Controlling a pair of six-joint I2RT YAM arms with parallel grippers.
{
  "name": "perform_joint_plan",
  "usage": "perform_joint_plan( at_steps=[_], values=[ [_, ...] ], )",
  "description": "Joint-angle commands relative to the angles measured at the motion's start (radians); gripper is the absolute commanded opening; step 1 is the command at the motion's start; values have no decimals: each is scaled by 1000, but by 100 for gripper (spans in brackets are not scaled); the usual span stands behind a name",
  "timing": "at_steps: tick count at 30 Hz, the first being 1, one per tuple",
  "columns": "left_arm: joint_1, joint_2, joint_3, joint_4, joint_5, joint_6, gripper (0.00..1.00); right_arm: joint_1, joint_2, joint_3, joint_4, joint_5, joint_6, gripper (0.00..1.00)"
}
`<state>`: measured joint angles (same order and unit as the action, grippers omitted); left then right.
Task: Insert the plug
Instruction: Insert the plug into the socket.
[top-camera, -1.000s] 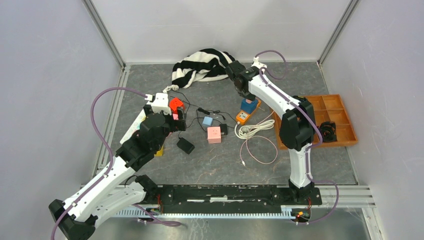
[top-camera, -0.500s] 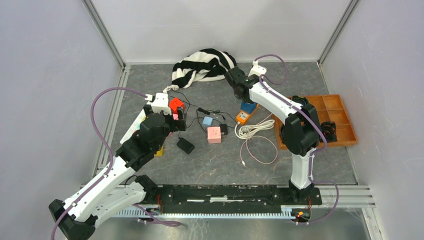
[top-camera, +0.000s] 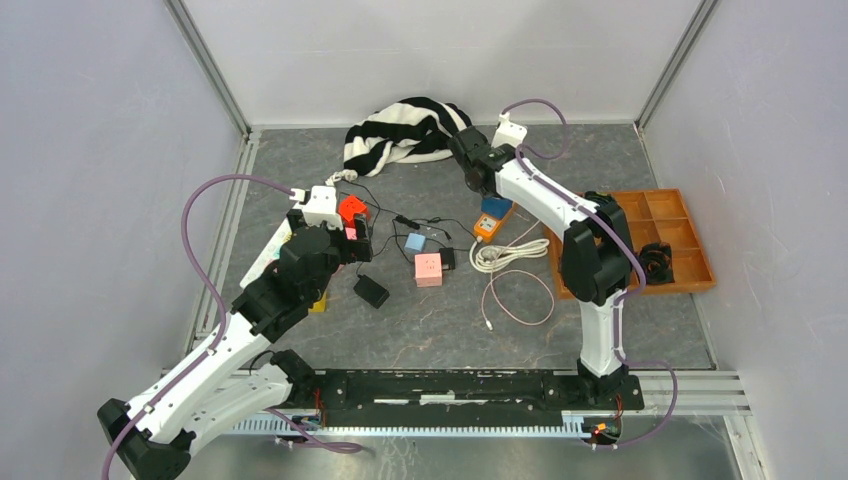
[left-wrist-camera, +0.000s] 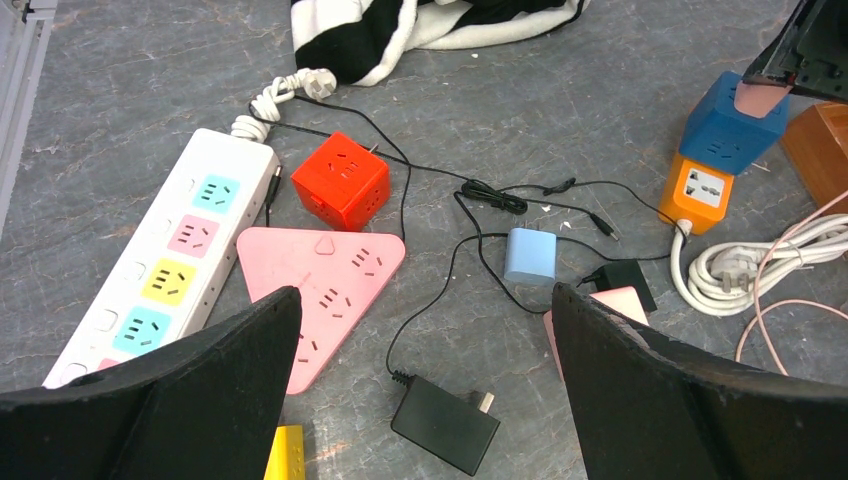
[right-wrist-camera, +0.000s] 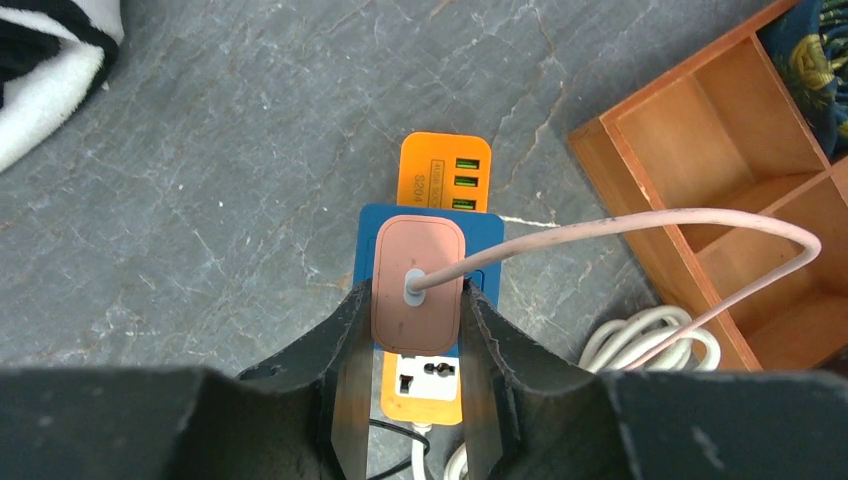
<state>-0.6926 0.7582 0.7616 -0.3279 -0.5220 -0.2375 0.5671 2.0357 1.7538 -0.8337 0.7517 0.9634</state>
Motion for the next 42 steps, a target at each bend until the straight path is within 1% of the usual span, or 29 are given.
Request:
perform_joint_plan(
  at_steps=[1,6,12,13,16,18,21,22,23,24,27,30,32,35,38,40,42],
  values=[
    [2,-9,-7,22,-21,42,100,-47,94,-56,54,-119,-48,0],
    [2,-2,-5,22,-25,48,100,-77,73,-56,101,-113,-98,0],
    [2,5,-5,22,-39,54,100,-100,60,-44,109,-139,-133,1],
    [2,8,-6,21,-44,57,100,-101,57,-38,98,-139,-133,5],
    [2,14,-5,16,-51,55,100,-103,27,-21,79,-151,-145,24],
    [2,17,-4,15,-48,51,100,-103,-8,-24,85,-166,-164,38],
    [2,20,-2,14,-41,44,100,-103,-79,-47,116,-192,-201,56],
    [2,20,-2,12,-38,41,100,-103,-107,-61,132,-204,-215,65],
    [2,20,-3,13,-36,39,100,-102,-130,-77,143,-214,-224,72],
    [2,20,-3,13,-34,37,100,-103,-158,-91,155,-223,-234,76],
    [2,21,-4,13,-8,22,100,-102,-232,-145,184,-248,-277,83],
    [2,29,5,11,64,-15,100,-103,-325,-229,235,-265,-342,90],
    [2,34,15,14,122,-42,100,-103,-375,-282,267,-276,-391,97],
    [2,49,13,34,210,-83,100,-103,-455,-365,306,-315,-477,98],
    [2,95,9,56,282,-125,98,-100,-553,-478,370,-413,-563,98],
    [2,146,10,61,302,-154,97,-98,-635,-592,451,-508,-609,98],
    [2,209,12,75,323,-177,96,-93,-720,-717,533,-570,-627,98]
  ],
)
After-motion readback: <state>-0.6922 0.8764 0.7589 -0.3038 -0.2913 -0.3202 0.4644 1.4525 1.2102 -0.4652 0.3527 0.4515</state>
